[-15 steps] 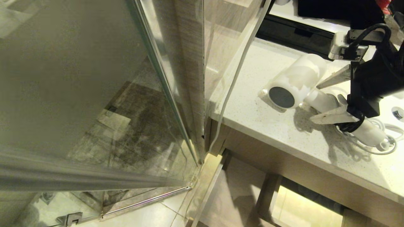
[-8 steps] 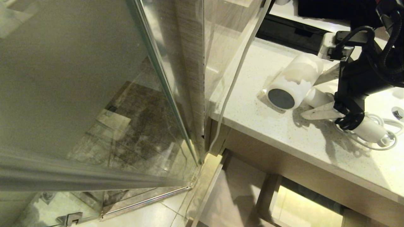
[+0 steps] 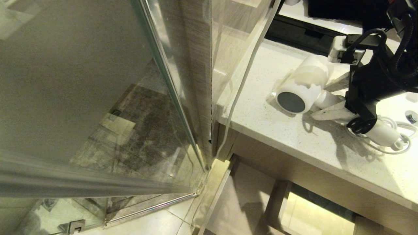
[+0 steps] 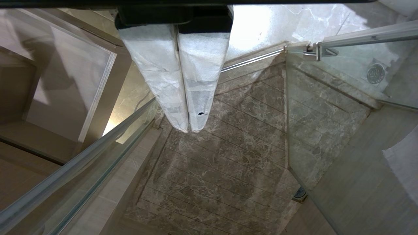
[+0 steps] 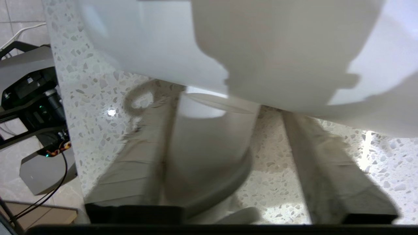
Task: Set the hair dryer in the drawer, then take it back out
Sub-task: Pick up the hairdryer
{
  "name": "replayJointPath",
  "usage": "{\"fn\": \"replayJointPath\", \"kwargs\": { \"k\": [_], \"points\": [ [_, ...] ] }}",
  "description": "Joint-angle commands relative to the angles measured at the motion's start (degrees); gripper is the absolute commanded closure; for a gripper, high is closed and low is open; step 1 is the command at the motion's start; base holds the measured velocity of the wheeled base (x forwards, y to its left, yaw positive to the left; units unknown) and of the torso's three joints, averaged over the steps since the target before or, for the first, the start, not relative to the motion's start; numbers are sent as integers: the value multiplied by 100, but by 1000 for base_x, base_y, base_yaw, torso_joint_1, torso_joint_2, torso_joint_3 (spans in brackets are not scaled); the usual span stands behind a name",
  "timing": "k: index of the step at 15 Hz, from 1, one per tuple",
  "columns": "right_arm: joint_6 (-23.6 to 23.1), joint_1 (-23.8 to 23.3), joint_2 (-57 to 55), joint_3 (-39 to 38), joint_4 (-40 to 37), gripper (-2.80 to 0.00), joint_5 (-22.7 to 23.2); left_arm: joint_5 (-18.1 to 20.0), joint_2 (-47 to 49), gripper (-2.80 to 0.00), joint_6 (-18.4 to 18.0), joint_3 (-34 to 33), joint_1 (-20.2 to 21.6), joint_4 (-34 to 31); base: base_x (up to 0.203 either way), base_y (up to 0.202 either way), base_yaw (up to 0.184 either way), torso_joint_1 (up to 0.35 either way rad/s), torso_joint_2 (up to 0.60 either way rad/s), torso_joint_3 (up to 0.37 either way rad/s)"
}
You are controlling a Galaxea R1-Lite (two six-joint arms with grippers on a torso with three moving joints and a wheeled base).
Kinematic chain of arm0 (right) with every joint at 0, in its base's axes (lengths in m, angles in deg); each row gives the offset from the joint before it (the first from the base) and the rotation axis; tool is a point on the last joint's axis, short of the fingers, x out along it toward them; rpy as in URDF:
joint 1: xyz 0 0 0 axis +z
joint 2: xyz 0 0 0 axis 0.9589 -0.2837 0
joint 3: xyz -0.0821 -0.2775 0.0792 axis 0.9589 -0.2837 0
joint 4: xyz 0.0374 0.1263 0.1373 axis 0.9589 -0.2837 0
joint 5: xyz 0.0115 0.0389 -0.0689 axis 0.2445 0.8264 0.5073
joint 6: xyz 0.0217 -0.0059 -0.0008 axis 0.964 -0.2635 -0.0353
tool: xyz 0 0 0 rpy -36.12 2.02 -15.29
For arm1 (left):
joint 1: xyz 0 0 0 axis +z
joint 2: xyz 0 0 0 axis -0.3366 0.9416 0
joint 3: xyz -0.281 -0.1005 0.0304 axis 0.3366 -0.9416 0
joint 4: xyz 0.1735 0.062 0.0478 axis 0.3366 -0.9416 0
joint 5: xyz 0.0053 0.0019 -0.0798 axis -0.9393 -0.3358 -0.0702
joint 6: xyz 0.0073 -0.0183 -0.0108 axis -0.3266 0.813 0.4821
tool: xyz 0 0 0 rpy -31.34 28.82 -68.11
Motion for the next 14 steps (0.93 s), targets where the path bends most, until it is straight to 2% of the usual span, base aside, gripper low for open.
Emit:
{"fn": "replayJointPath", "kwargs": {
  "k": [1, 8, 12, 14],
  "points": [
    [-25, 1, 60, -28, -28, 0, 1, 0, 9, 0, 0, -1, 1, 2, 0, 0, 0, 0, 0, 0],
    [39, -162, 495, -379, -62, 0, -19, 0, 0, 0, 0, -1, 1, 2, 0, 0, 0, 0, 0, 0],
    [280, -244, 717, -525, -28, 0, -24, 0, 8, 0, 0, -1, 1, 2, 0, 0, 0, 0, 0, 0],
    [595, -245, 850, -582, -29, 0, -8, 0, 9, 0, 0, -1, 1, 2, 0, 0, 0, 0, 0, 0]
  ]
}}
